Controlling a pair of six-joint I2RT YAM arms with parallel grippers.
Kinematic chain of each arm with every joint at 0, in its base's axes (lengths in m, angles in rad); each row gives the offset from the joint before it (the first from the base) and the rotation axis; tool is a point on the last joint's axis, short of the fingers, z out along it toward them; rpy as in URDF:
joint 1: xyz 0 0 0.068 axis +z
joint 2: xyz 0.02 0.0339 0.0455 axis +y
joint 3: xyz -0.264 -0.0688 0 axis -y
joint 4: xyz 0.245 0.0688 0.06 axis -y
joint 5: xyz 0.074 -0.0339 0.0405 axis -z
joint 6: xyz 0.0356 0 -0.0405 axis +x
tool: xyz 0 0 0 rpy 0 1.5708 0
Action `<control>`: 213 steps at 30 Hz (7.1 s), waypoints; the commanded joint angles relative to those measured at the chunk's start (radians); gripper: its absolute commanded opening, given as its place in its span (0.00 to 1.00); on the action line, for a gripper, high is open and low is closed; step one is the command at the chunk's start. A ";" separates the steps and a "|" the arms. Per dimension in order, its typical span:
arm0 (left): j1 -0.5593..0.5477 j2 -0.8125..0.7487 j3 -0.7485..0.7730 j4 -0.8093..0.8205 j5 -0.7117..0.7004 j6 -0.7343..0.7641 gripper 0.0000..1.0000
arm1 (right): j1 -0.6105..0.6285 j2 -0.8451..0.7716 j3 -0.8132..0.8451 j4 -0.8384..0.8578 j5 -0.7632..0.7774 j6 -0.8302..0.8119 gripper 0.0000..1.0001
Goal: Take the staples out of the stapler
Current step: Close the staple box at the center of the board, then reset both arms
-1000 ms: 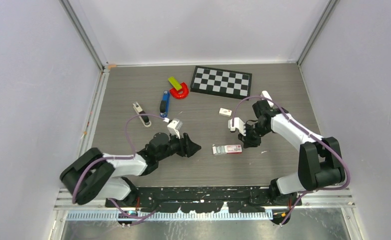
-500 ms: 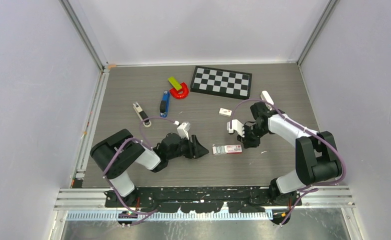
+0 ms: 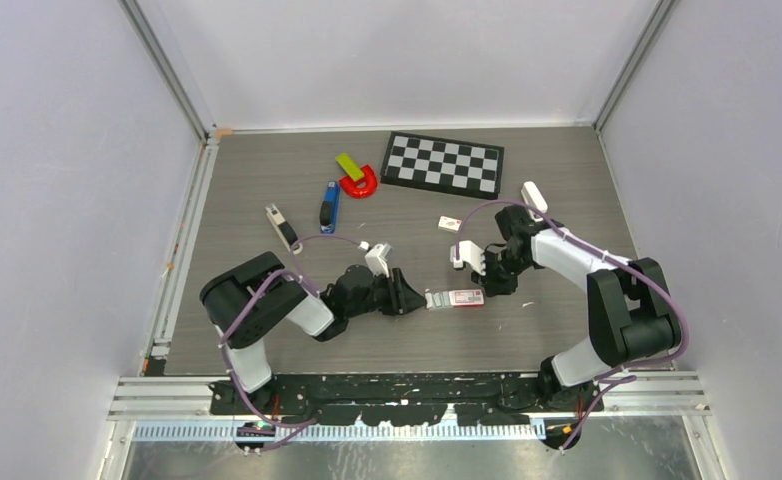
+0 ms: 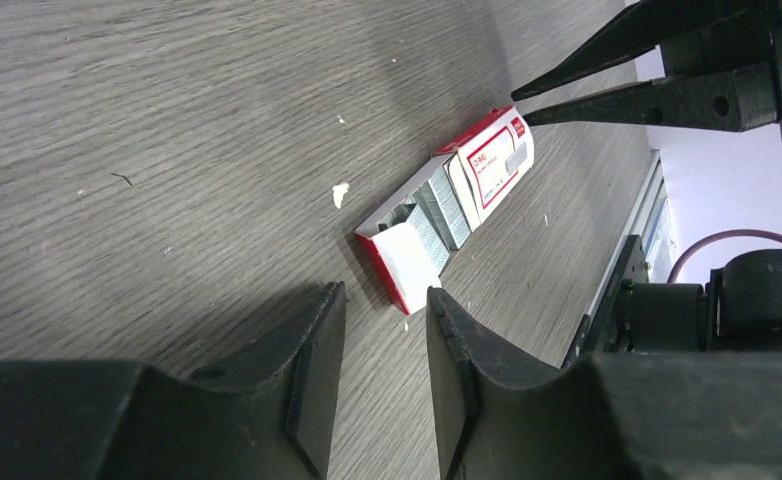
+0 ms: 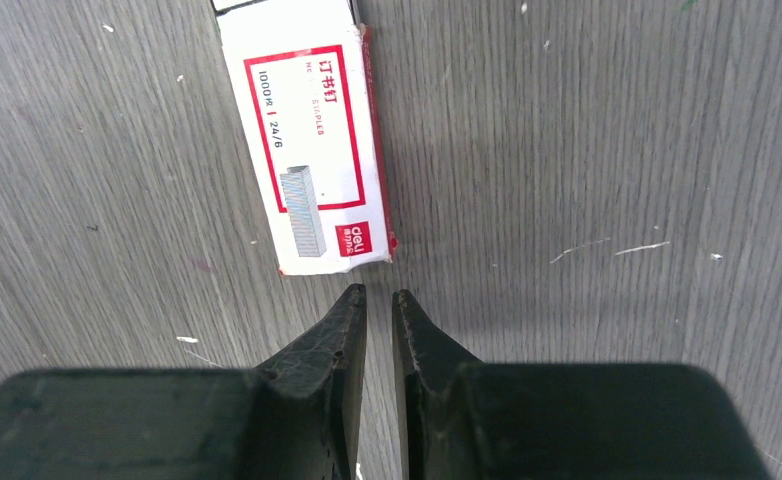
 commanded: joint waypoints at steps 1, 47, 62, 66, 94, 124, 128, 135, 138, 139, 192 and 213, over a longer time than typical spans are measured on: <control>-0.006 0.024 0.029 0.025 -0.024 -0.012 0.36 | 0.008 0.008 -0.003 0.021 0.011 0.008 0.21; -0.008 0.070 0.085 -0.011 0.035 -0.033 0.11 | 0.106 0.061 0.051 -0.020 0.019 0.090 0.25; -0.007 0.058 0.085 -0.023 0.030 -0.031 0.11 | 0.035 0.049 0.066 -0.144 0.010 -0.013 0.29; -0.007 0.058 0.087 -0.023 0.034 -0.031 0.11 | 0.041 0.058 0.056 -0.110 -0.021 0.005 0.29; -0.018 0.079 0.104 -0.003 0.058 -0.042 0.10 | 0.255 0.136 0.068 0.053 0.068 0.206 0.27; -0.014 -0.063 0.106 -0.108 0.032 0.001 0.27 | 0.298 0.169 0.076 0.084 0.137 0.255 0.34; -0.014 -0.086 0.092 -0.143 0.009 0.007 0.27 | 0.295 0.174 0.078 0.084 0.140 0.256 0.34; -0.014 -0.099 0.053 -0.161 -0.040 0.007 0.19 | 0.294 0.175 0.079 0.082 0.142 0.256 0.34; -0.014 -0.100 0.046 -0.166 -0.048 0.011 0.14 | 0.294 0.177 0.080 0.082 0.143 0.256 0.34; -0.014 -0.102 0.043 -0.170 -0.050 0.014 0.13 | 0.294 0.177 0.080 0.082 0.143 0.256 0.34; 0.069 -0.595 0.042 -0.666 -0.221 0.340 0.52 | 0.000 -0.139 0.162 -0.153 -0.111 0.154 0.60; 0.550 -1.040 0.423 -1.161 0.339 0.376 1.00 | -0.247 -0.473 0.525 -0.090 -0.109 0.946 0.99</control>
